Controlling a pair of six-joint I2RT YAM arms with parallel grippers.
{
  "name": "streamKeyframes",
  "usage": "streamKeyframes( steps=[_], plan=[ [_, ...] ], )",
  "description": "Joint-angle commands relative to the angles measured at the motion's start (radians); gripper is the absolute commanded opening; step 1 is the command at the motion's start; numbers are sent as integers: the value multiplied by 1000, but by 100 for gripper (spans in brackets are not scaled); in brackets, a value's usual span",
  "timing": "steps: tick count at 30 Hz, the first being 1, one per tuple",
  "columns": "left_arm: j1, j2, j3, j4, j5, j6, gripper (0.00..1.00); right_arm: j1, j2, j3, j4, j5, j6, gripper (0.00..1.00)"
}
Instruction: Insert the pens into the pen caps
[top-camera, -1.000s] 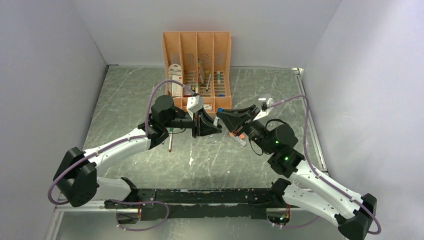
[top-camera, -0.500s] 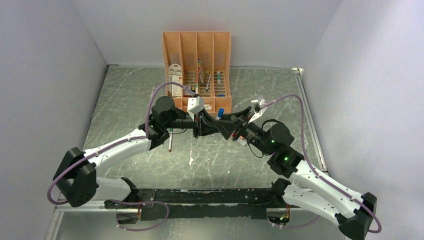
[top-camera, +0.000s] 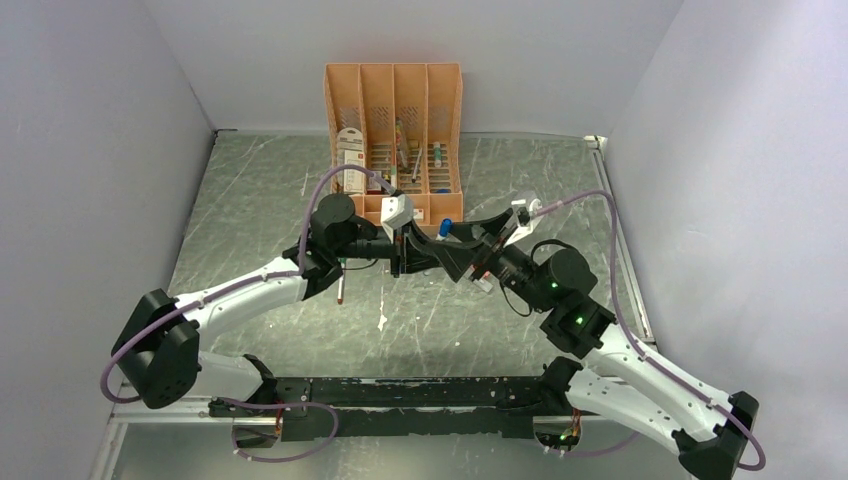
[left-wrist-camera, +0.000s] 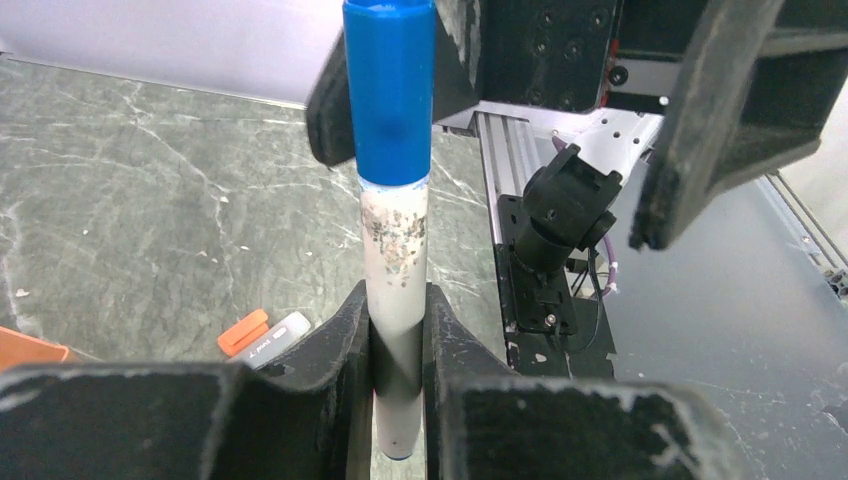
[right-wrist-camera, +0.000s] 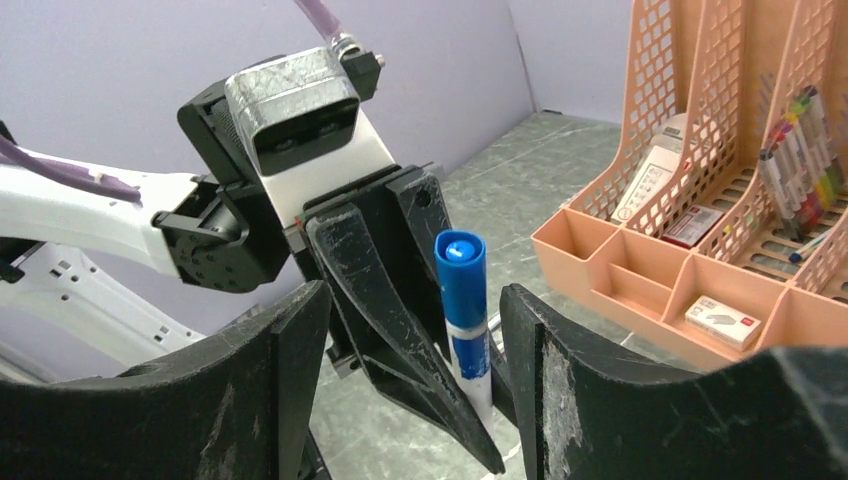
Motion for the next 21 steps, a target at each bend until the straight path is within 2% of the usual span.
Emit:
streamKeyframes(
  steps=[1,10,16,19,21],
  plan=[
    [-16,-6,-16,47,1,2,7,4,15,51,-25,43,-38,63],
    [-25,-18,-33,30,-6,15,7,4,61,78,-6,71,-44,58],
    [-33,-21,-40,31,-10,17,7,5,77,85,3,70,-43,49],
    [-32,-18,-40,21,-14,22,7,5,81,82,6,67,-38,43],
    [-32,-19,-44,24,-17,21,7,4,84,85,4,69,-36,34]
  ],
)
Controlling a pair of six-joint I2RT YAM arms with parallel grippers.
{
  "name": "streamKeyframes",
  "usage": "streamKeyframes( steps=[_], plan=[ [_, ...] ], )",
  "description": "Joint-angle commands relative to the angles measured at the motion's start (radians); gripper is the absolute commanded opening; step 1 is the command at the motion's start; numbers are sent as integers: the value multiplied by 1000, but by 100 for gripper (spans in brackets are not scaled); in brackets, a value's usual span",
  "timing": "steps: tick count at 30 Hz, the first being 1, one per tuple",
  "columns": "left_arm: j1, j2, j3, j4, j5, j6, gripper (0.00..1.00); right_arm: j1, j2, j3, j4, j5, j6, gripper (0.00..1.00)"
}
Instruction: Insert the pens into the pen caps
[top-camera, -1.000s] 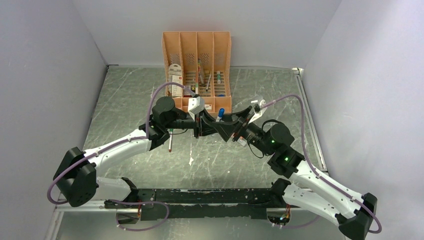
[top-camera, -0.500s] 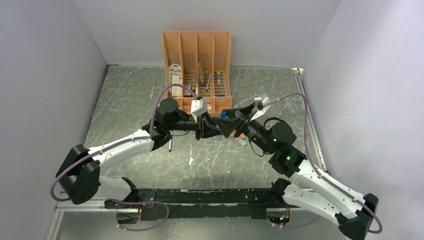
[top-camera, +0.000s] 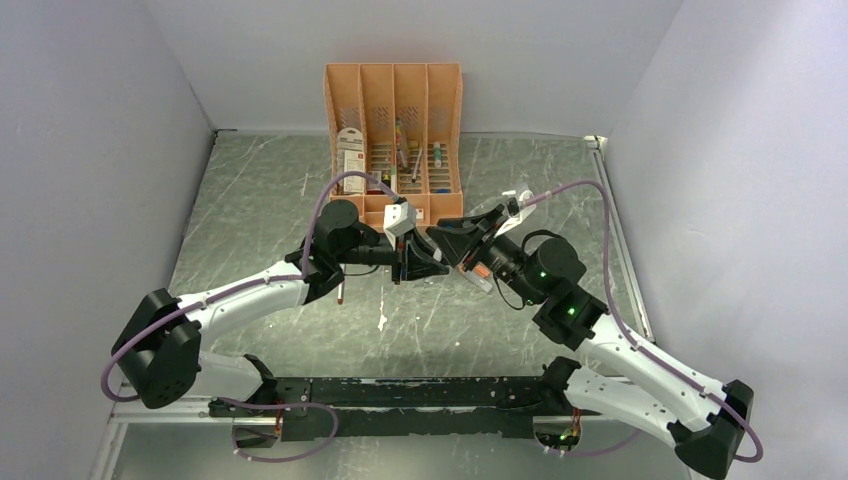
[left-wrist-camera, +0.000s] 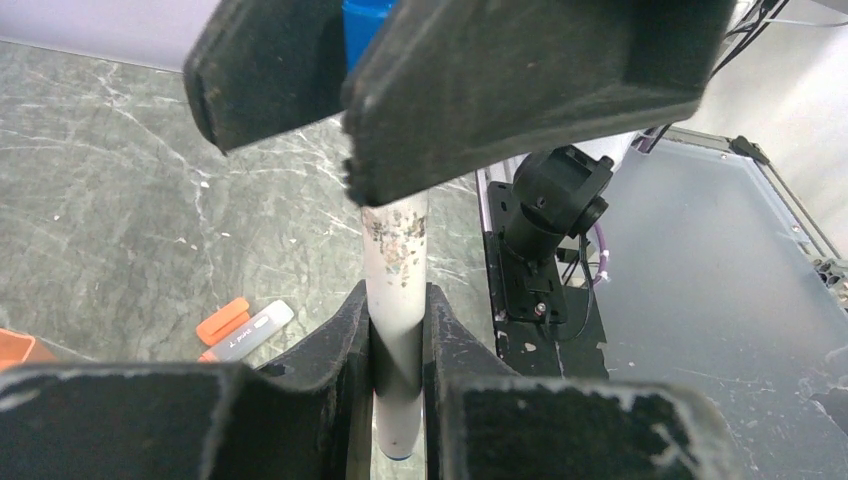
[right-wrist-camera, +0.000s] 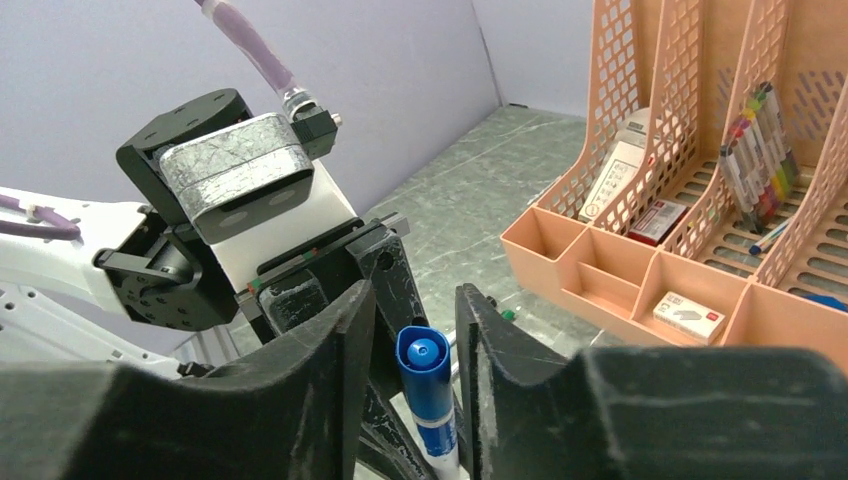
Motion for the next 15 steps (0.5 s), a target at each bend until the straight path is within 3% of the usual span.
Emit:
streamKeyframes(
  steps=[1,6,15],
  plan=[
    [-10,-21,-11,18,-13,19,7,4,3,28,18,8,-3,29],
    [-11,-32,-5,24,-23,15,7,3,3,19,-1,0,11,0],
    [-11,22,172,-79,-64,48,7,4,-23,-26,-73,-49,61,0]
  ],
)
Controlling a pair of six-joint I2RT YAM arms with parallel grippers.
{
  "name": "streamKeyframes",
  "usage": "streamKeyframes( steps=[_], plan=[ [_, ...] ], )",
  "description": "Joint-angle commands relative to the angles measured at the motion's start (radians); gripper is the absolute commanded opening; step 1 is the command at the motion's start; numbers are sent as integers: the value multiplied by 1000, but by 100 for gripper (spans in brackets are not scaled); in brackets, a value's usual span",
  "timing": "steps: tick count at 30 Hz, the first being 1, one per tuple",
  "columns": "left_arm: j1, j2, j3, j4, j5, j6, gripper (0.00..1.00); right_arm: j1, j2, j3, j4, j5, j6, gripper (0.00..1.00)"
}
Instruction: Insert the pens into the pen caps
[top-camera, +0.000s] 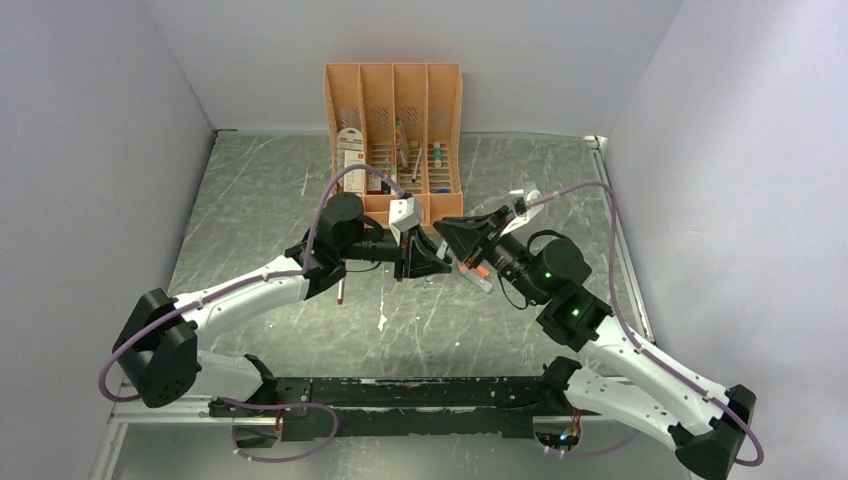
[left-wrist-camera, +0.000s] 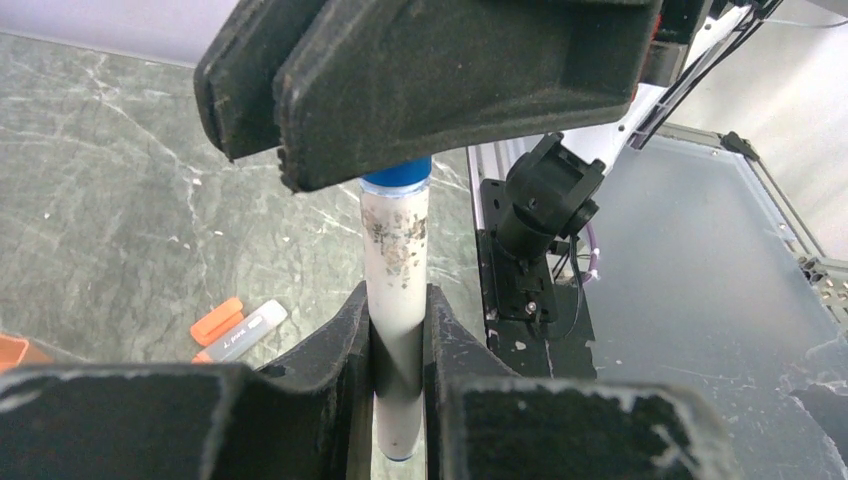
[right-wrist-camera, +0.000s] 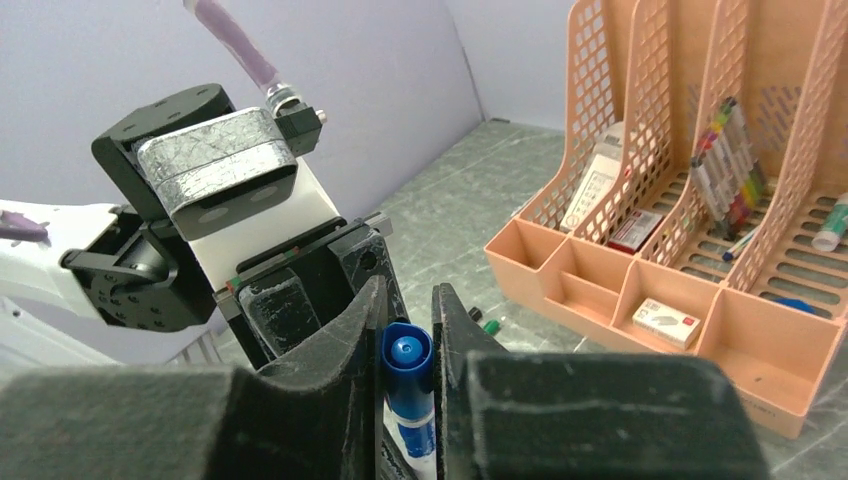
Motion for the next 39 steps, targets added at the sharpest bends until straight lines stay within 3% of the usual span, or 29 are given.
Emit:
streamKeyframes(
  steps=[1,7,16,26,39],
  plan=[
    [-5,38,148,4,-62,39,7,10,-19,-42,-54,-75,73,0],
    [-5,61,236,34,-85,38,7,10,-29,-134,-26,-127,140,0],
    [-4,98,387,-67,-66,133,7,12,-9,-217,-22,-218,205,0],
    [-2,139,512,-117,-75,160,7,19,-22,-280,-72,-221,223,0],
    [1,122,509,9,-136,104,7,70,-20,-361,12,-191,299,0]
  ],
)
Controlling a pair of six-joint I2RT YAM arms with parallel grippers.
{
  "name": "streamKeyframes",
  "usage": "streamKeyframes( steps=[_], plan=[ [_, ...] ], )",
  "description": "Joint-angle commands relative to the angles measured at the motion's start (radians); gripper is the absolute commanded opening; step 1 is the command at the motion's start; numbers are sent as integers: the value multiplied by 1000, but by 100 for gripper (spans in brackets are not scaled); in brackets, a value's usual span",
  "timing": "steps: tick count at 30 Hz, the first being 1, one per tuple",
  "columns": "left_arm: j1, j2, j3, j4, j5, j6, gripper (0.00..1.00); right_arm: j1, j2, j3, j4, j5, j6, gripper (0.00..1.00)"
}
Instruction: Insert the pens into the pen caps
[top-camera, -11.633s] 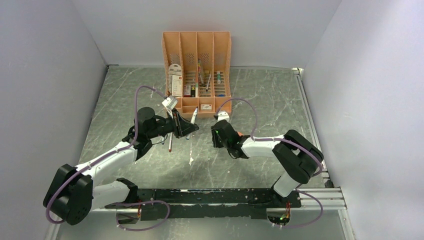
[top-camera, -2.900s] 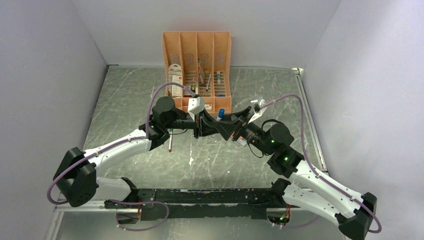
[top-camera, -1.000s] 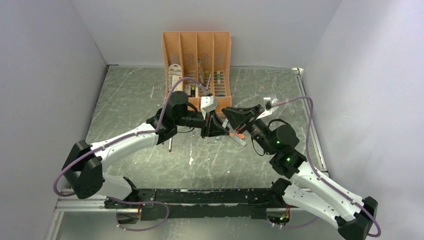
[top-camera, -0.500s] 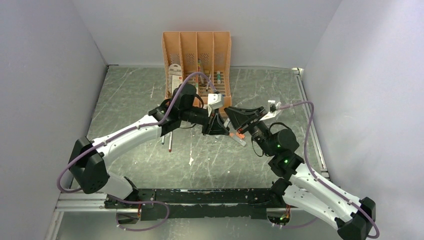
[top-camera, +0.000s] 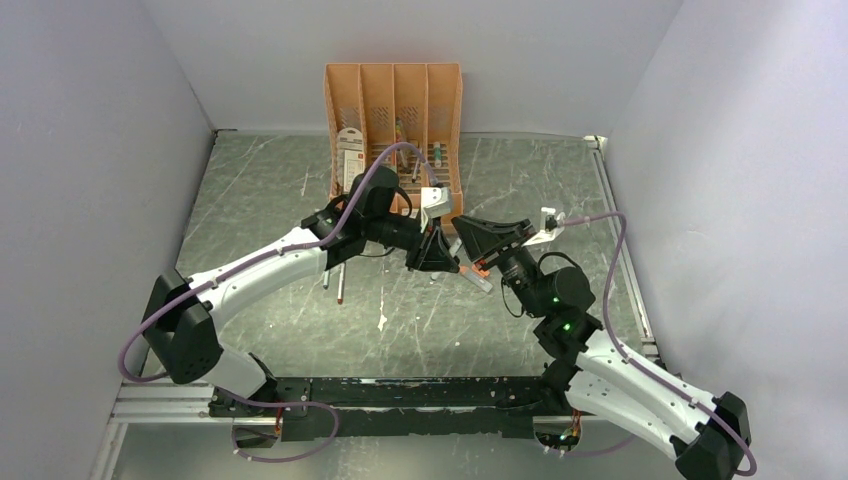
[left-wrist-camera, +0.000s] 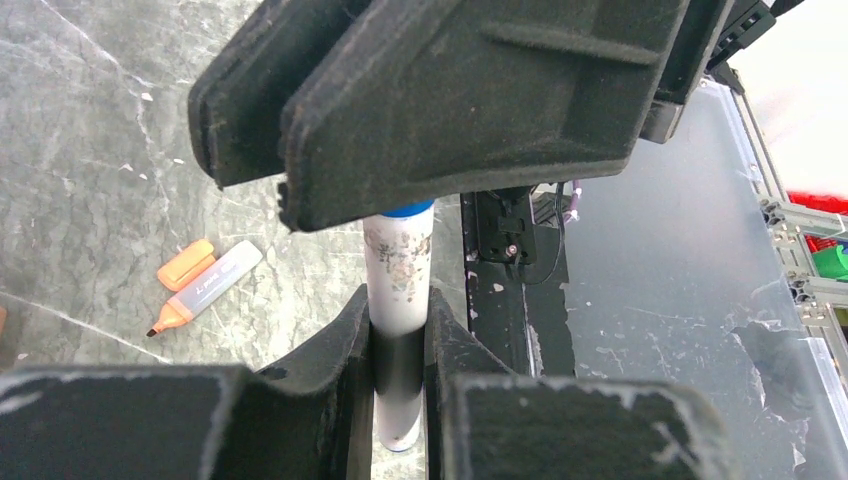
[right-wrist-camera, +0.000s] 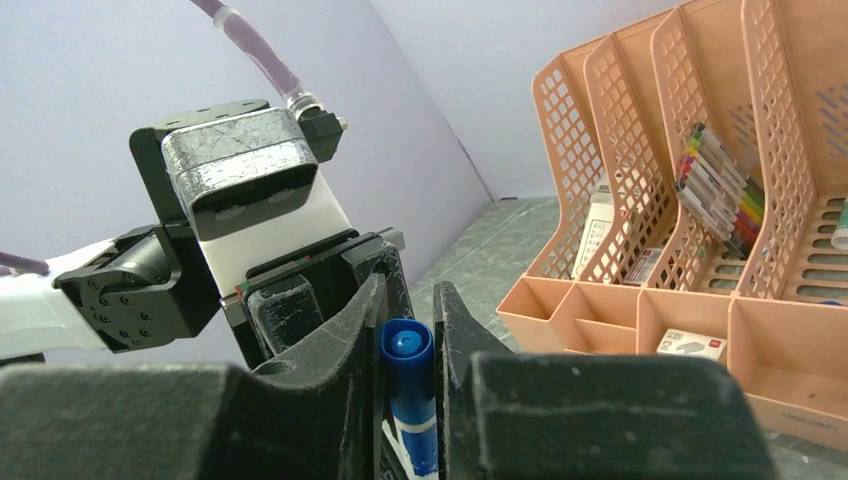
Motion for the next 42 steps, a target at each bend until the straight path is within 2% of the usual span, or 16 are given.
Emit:
streamKeyframes(
  steps=[1,4,7,11,14,18,22,25,30,35,38,42],
  plan=[
    [15,-37,153,517,-152,-26,7,119,53,-101,-338,-297,119,0],
    [16,-37,145,468,-121,-10,7,120,25,-89,-338,-254,123,0],
    [15,-63,39,458,-120,-10,7,120,-30,-53,-346,-163,127,1],
    [15,-100,-159,444,-171,-21,7,121,-156,-34,-288,-5,124,40],
    [15,-131,-298,446,-286,-48,7,119,-227,11,-333,94,66,47],
    [16,-168,-431,420,-443,-121,7,119,-302,42,-405,193,17,49],
    [15,-171,-478,256,-829,-268,7,118,-305,41,-514,242,30,48],
    [15,-173,-501,93,-989,-405,7,119,-293,11,-535,233,64,48],
    [15,-138,-516,-87,-1110,-472,7,119,-269,-32,-504,214,86,47],
    [18,-32,-450,-242,-1237,-561,9,119,-208,-37,-477,191,85,46],
    [29,28,-417,-275,-1269,-571,14,118,-163,-34,-479,180,92,46],
    [51,83,-378,-299,-1273,-561,25,119,-81,10,-580,189,107,46]
  ],
)
